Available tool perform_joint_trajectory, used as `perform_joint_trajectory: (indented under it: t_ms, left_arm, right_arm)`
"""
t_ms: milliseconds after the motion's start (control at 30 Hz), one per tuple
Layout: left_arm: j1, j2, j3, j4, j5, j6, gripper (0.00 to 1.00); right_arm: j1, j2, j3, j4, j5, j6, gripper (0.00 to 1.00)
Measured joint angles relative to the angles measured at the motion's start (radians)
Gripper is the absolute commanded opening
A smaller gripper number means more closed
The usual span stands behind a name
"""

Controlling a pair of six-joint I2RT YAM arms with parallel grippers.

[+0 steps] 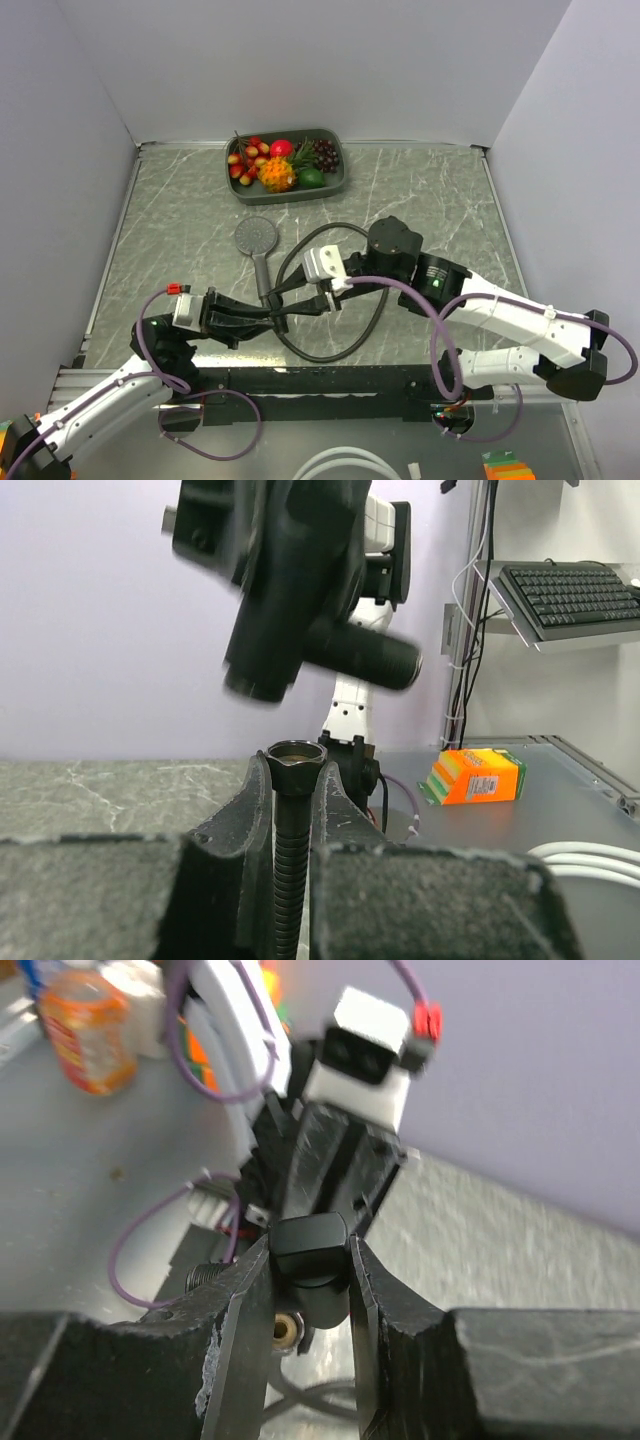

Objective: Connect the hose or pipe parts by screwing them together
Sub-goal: Install the adaptor on the pipeline.

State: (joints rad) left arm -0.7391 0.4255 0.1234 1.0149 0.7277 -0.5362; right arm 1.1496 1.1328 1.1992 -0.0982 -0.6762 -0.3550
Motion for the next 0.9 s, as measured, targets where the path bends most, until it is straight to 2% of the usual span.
perform_joint_trajectory:
  t_ms: [233, 400, 633, 767, 900]
  left_arm:
    - [0.000, -0.005, -0.002, 0.025, 0.000, -0.009, 0.02]
    - [0.000, -0.005, -0.005, 0.039, -0.007, -0.016, 0.02]
    - [0.000, -0.005, -0.005, 0.043, -0.018, -0.029, 0.02]
    - [0.001, -0.006, -0.005, 0.044, -0.018, -0.032, 0.02]
    - [0.003, -0.015, -0.005, 0.051, -0.018, -0.034, 0.02]
  right_arm:
    - [-0.058, 0.008, 0.069, -0.019, -0.211, 0.006, 0.00]
    - [-0.094, 0.075, 0.158, -0.081, -0.361, 0.005, 0.00]
    - [-0.108, 0.140, 0.170, -0.140, -0.476, 0.003, 0.00]
    - [-0.122, 0.143, 0.167, -0.120, -0.521, 0.029, 0.00]
    - [-0.143, 0.145, 0.142, -0.033, -0.578, 0.094, 0.00]
